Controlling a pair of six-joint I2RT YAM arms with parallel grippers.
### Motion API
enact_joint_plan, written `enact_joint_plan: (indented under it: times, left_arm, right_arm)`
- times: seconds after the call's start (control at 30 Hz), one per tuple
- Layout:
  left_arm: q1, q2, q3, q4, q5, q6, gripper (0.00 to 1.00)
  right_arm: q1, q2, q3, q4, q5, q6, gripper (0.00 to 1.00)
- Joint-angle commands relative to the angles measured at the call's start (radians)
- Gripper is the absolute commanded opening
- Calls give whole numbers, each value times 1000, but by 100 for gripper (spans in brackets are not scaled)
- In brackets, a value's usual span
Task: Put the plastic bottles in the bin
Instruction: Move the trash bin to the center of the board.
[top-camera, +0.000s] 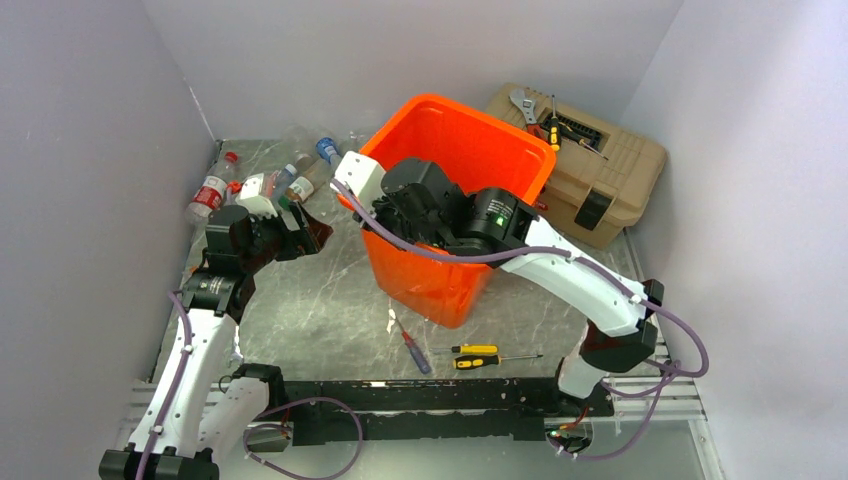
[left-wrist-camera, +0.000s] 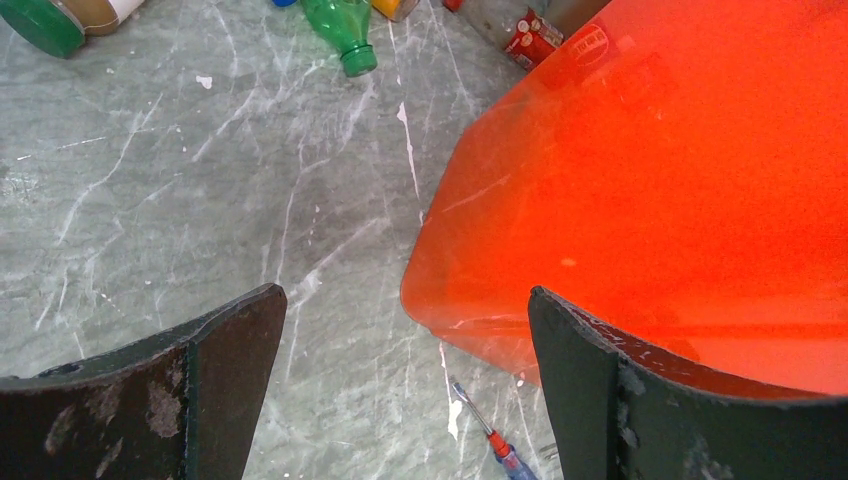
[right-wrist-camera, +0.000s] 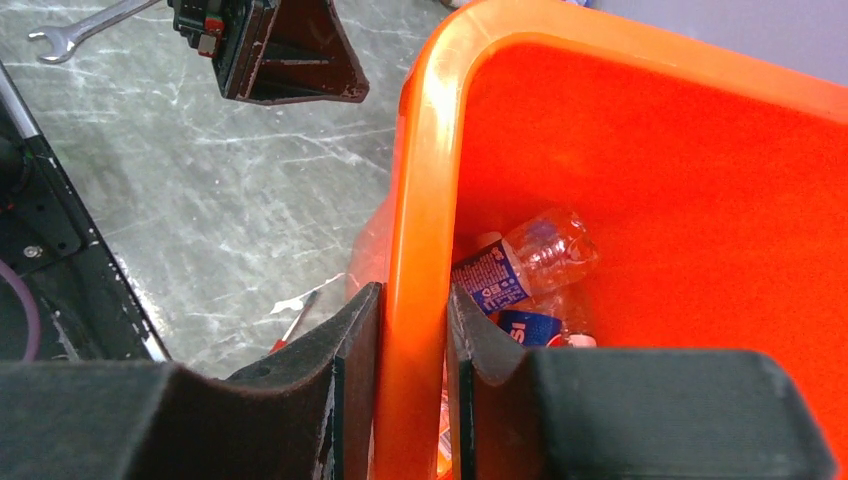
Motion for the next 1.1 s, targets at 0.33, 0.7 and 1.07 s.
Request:
enact_joint_plan:
  times: [0.33, 0.7, 1.07]
  left_arm:
    - [-5, 17, 1, 17, -4, -2, 96]
    - [-5, 18, -2, 22, 6, -4, 96]
    - [-6, 6, -5, 27, 16, -8, 96]
  right_arm:
    - [-2, -126, -84, 209, 79, -39, 97]
    - [-2, -546, -356, 417, 120, 221, 100]
    - [-2, -947, -666, 348, 1, 380, 58]
